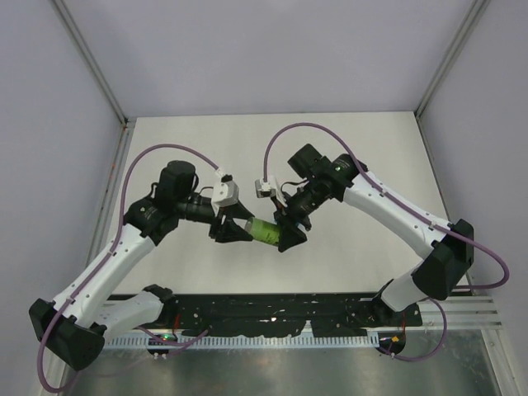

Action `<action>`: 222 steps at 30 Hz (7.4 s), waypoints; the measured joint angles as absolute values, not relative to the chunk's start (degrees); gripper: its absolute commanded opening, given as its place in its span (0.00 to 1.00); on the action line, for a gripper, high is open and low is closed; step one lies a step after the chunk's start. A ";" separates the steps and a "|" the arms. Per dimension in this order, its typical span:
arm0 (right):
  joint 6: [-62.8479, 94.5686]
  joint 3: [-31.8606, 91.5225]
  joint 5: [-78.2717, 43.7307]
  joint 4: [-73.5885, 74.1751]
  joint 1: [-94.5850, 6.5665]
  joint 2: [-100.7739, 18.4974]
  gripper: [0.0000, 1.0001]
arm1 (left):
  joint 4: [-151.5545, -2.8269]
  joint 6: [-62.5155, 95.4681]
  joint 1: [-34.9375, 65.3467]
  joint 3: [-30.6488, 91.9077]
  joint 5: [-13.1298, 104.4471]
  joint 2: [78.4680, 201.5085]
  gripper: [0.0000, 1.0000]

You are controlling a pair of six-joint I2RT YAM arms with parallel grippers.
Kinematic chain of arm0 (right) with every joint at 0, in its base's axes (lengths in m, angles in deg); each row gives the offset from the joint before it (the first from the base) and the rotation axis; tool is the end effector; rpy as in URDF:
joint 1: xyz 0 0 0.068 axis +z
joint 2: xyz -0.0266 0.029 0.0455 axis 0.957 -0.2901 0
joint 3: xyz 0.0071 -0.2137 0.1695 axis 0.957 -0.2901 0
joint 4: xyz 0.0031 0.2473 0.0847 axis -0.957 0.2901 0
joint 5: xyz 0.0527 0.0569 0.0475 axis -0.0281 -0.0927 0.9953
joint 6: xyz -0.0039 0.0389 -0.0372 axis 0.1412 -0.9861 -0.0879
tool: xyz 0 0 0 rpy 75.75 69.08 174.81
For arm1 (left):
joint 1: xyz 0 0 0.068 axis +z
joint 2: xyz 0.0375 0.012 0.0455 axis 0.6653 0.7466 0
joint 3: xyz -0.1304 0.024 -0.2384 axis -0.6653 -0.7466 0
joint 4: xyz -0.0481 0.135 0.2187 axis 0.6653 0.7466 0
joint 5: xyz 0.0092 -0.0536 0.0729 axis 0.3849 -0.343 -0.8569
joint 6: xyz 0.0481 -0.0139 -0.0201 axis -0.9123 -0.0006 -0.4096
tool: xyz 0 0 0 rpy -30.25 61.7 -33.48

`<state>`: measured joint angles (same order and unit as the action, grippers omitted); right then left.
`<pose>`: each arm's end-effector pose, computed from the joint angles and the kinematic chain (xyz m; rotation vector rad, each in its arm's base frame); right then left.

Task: Sort the pills into containers
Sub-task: Screw the lid of the pill bottle onto the pill bottle, then place the pill bottle at the center of the board.

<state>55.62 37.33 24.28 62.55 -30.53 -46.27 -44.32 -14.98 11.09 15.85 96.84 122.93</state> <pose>0.1953 0.2162 0.3349 -1.7576 1.8619 1.2081 0.1615 -0.1313 0.3457 1.3833 1.4888 -1.2016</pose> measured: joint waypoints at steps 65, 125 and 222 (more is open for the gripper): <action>49.74 34.38 10.14 48.54 -28.86 -41.16 0.05 | -43.91 6.90 17.08 23.21 95.02 131.45 0.00; 49.46 35.71 5.22 46.05 -27.18 -41.79 0.06 | -46.49 20.05 20.25 24.00 93.08 130.95 0.00; 47.54 33.13 7.40 44.06 -29.48 -40.15 0.80 | -59.34 25.13 16.47 16.50 92.51 131.63 0.00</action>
